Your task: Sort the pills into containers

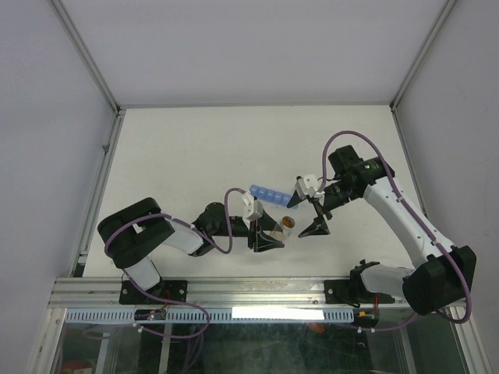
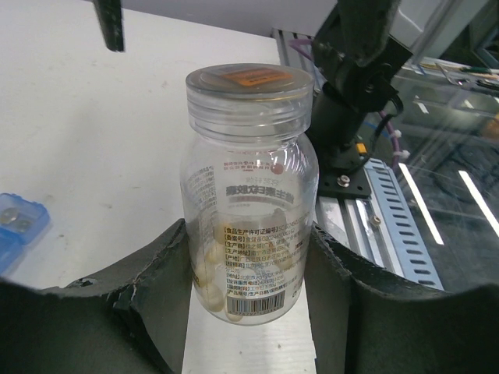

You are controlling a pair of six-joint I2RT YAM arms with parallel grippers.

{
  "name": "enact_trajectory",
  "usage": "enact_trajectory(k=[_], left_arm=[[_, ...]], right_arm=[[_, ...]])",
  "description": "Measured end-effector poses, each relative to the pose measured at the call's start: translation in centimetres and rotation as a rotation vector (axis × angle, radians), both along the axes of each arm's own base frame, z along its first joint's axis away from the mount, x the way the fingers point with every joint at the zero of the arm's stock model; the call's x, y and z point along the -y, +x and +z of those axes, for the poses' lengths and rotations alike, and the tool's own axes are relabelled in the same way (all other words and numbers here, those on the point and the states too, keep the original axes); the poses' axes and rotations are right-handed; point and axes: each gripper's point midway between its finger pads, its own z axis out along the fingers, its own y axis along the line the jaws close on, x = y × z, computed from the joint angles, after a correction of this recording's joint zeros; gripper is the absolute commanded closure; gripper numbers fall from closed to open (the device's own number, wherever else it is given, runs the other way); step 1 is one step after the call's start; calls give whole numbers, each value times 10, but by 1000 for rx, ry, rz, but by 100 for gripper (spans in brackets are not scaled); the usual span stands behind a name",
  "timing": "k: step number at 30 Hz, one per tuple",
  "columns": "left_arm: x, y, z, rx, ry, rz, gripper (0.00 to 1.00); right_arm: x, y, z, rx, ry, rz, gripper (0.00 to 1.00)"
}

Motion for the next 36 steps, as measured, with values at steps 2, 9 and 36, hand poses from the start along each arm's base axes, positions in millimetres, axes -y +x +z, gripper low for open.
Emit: enact_trajectory(k=[2, 9, 36], left_arm=[[0, -4, -2, -19, 12, -24, 93], [4, -9, -6, -52, 52, -75, 93], [4, -13, -11, -76, 77, -99, 94]], right_arm=[[-1, 0, 0, 5, 9, 10, 14], [-6, -5, -4, -9, 17, 27, 24], [-11, -11, -23, -58, -54, 14, 71]])
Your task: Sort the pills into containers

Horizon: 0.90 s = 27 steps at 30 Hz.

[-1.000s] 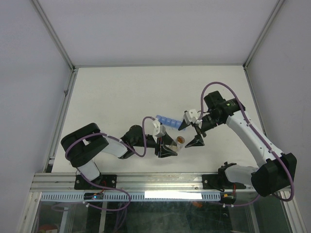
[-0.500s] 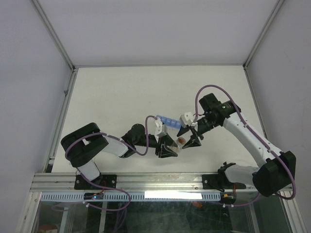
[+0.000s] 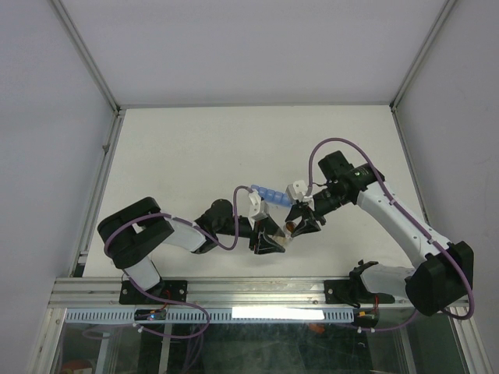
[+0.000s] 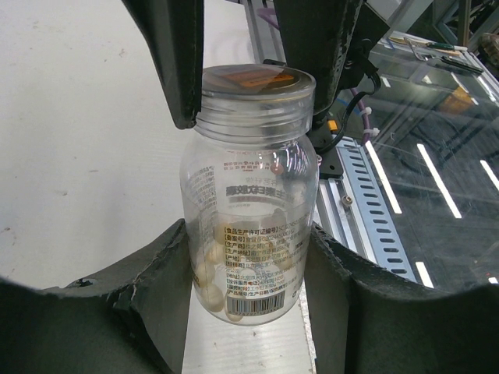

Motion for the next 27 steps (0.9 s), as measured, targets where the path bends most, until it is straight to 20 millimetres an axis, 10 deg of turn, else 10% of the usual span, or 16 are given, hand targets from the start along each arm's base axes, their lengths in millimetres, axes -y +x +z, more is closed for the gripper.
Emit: enact_trajectory(k=[12, 20, 27], left_arm=[[7, 42, -32, 34, 133, 387, 96], [11, 71, -41, 74, 161, 569, 93], [5, 56, -45, 86, 140, 495, 92]], right_arm=[[6, 46, -36, -220, -261, -384, 99], [11, 70, -40, -374, -239, -577, 12], [28, 72, 5, -338, -54, -556, 6]])
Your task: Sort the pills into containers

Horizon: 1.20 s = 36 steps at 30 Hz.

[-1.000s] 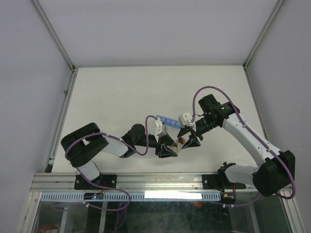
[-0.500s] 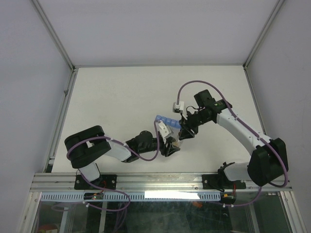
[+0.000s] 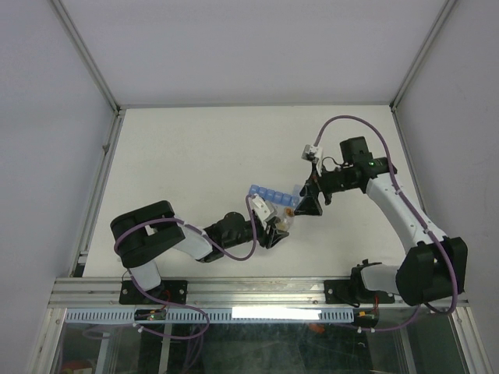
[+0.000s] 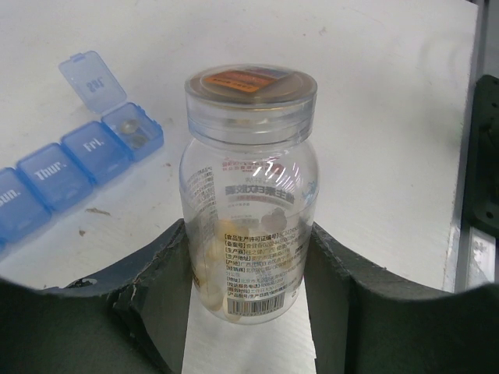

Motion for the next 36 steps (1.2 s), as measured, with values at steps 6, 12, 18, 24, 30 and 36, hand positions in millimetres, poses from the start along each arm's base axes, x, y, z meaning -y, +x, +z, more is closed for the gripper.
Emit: enact_trajectory(k=[6, 12, 18, 24, 30, 36], left_arm=[[1, -38, -2, -23, -20, -217, 93], [5, -66, 9, -48, -47, -396, 93], [5, -75, 15, -51, -57, -451, 93], [5, -78, 17, -56, -54, -465, 93], [5, -76, 21, -52, -59, -461, 93], [5, -75, 27, -38, -75, -458, 94]], right_arm=[[4, -33, 15, 284, 58, 239, 1], [-7, -69, 2, 423, 90, 455, 9], [-12, -83, -14, 400, 75, 534, 19], [-13, -89, -24, 381, 57, 560, 27], [-14, -91, -28, 372, 41, 566, 40], [-15, -91, -29, 356, 38, 556, 60]])
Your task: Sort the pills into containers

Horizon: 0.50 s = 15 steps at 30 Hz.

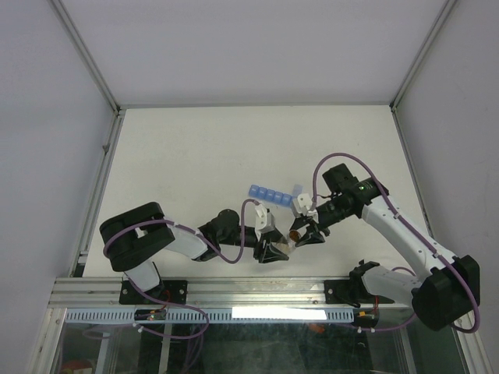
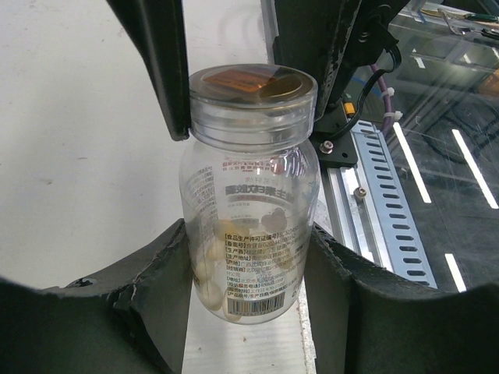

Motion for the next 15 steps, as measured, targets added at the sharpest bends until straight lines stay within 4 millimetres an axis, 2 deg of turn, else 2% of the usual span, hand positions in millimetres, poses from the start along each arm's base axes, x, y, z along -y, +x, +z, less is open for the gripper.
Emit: enact_trajectory(k=[2, 5, 7, 11, 13, 15], left_arm=[[0, 1, 1, 2, -2, 7, 95], [-1, 8, 1, 4, 1, 52, 96], [-2, 16, 1, 10, 7, 117, 97], [0, 44, -5, 29, 58, 335, 97], [0, 57, -12, 34, 106, 427, 96], [1, 70, -19, 43, 147, 500, 96]], right_arm=[[0, 0, 0, -12, -4, -10, 71], [-1, 5, 0, -56, -29, -70, 80], [-4, 15, 0, -91, -64, -141, 85], [-11, 44, -4, -167, -143, -284, 87], [-13, 56, -11, -191, -176, -356, 82], [-13, 68, -16, -212, -201, -425, 52]])
